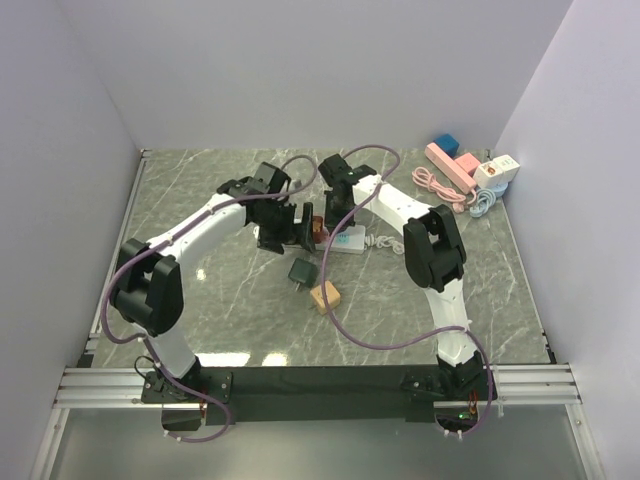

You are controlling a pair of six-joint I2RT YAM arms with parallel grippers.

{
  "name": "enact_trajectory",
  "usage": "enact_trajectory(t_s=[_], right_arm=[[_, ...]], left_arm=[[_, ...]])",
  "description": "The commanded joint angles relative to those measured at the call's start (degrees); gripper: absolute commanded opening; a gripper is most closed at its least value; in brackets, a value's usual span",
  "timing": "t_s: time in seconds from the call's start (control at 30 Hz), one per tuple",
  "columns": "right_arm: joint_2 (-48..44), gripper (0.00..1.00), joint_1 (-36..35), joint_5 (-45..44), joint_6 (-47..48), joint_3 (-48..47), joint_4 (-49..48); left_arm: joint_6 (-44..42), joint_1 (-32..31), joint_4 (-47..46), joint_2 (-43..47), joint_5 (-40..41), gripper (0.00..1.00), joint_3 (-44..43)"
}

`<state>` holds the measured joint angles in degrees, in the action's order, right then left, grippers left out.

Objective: Pull the plug off the socket

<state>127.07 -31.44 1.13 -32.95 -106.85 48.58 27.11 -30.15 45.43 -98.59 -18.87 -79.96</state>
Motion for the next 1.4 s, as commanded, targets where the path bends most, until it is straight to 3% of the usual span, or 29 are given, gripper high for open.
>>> enact_trajectory(t_s=[0.0,0.1,0.23,0.3,0.33,0.43,0.47,0.57,0.73,1.2,1.37], right_arm=[[-2.0,0.05,1.29,-0.95,1.22,-2.75,3.19],[-2.78,0.08,1.56,-1.04,1.22,-2.49,3.02],[-4.19,0.2,1.91,-1.04,0.78,-1.09,2.05],[-5.5,0.3,2.09,-1.04,0.34,-0.56,1.7],[-6.03,0.43,2.09,-1.04,0.34,-0.47,1.17],[-7.62,0.57,1.82,-1.04,0.25,-1.34,1.43],[-7.8,0.64,1.82,-1.04,0.34,-1.95,1.78],[-8.67,0.71,1.3,-1.04,0.34,-4.33,3.19],[-8.85,0.78,-0.37,-1.04,-0.54,-7.76,4.68],[2.3,0.82,-6.44,-4.37,-5.02,-19.36,11.36],[3.36,0.82,-7.32,-7.8,-6.07,-16.82,11.72]], left_arm=[[-1.62,0.97,3.61,-1.43,2.34,0.99,-2.3],[-0.23,3.59,0.55,0.49,8.31,0.99,-1.08],[2.68,10.89,-7.53,2.7,8.59,0.55,1.3],[2.59,13.18,-11.23,1.65,8.59,0.48,0.61],[1.9,13.36,-11.59,0.86,9.03,0.44,-0.1],[-0.13,13.45,-14.05,-2.65,8.42,0.32,-2.21],[-0.65,13.37,-14.57,-3.62,7.89,0.2,-2.82],[-1.8,13.36,-16.6,-6.35,5.26,0.01,-3.97],[-2.77,12.93,-19.06,-8.73,3.49,0.0,-3.01],[0.22,12.22,-24.42,-13.04,2.7,0.01,0.15],[1.54,12.22,-25.3,-11.72,4.11,0.0,1.39]])
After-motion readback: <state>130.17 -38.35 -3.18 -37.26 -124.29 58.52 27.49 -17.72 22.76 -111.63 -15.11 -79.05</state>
